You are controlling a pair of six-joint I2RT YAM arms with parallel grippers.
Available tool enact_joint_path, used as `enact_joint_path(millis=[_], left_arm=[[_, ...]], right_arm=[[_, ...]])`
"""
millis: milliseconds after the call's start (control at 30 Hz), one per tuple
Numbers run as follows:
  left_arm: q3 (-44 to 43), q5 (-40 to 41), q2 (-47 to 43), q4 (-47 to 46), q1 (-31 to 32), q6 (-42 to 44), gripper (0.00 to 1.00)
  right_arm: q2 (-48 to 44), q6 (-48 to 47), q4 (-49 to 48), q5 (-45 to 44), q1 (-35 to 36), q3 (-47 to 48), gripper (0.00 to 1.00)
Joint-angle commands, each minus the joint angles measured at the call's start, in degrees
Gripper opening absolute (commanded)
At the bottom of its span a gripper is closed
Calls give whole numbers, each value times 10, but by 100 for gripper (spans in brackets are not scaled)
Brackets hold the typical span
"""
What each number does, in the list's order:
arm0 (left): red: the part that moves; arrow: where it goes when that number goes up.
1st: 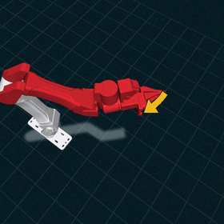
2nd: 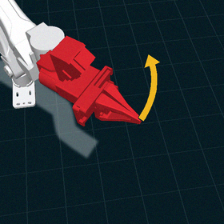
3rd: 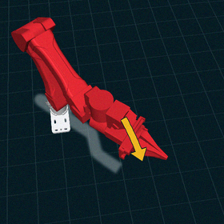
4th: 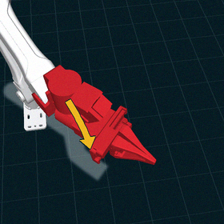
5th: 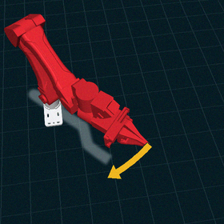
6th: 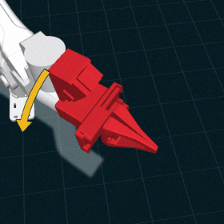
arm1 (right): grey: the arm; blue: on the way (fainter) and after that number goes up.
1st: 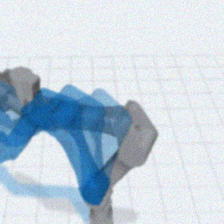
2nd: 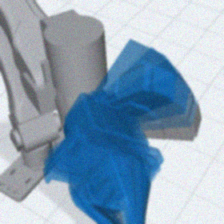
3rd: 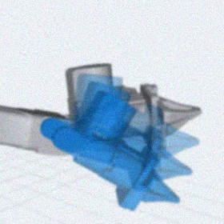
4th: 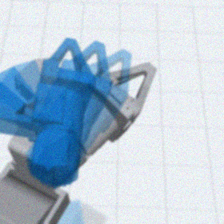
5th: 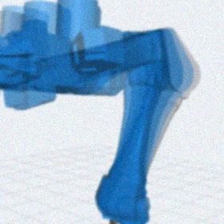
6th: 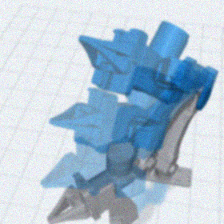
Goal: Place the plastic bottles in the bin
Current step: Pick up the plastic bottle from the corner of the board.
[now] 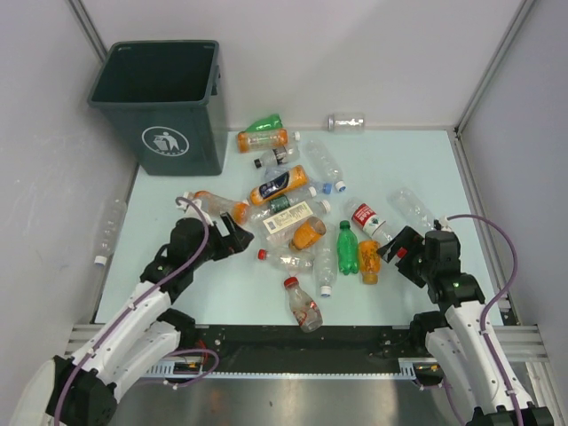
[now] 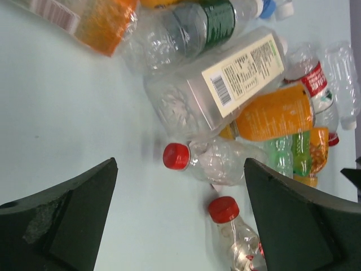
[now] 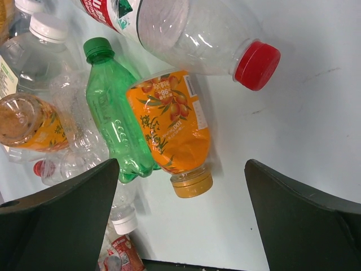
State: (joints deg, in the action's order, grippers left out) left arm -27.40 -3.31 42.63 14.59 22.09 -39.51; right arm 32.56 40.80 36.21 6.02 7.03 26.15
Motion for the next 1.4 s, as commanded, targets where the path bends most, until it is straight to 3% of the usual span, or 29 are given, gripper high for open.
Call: enact_joint_path(millis=[0,267,467,800,1133,1367], left_arm=[[20,5,10,-25,58,-15,100],[61,82,32,-54,231,-100,100],[54,133,62,-49,319,-167,100],[60,95,172,-115,372,-256,97],[20,54,274,-199,413,-254,90],[-9,46,325,-203,437,-249,83]], right_arm=[[-4,-12,-3,0,-1,1,100],[4,-11,-6,6,-1,1,100],[-4,-7,-3,3,-2,1,100],[-4,-11,-8,13,-1,1,100],[-20,0,8,4,0,1,100],[-17,-2,7,5,0,0,100]])
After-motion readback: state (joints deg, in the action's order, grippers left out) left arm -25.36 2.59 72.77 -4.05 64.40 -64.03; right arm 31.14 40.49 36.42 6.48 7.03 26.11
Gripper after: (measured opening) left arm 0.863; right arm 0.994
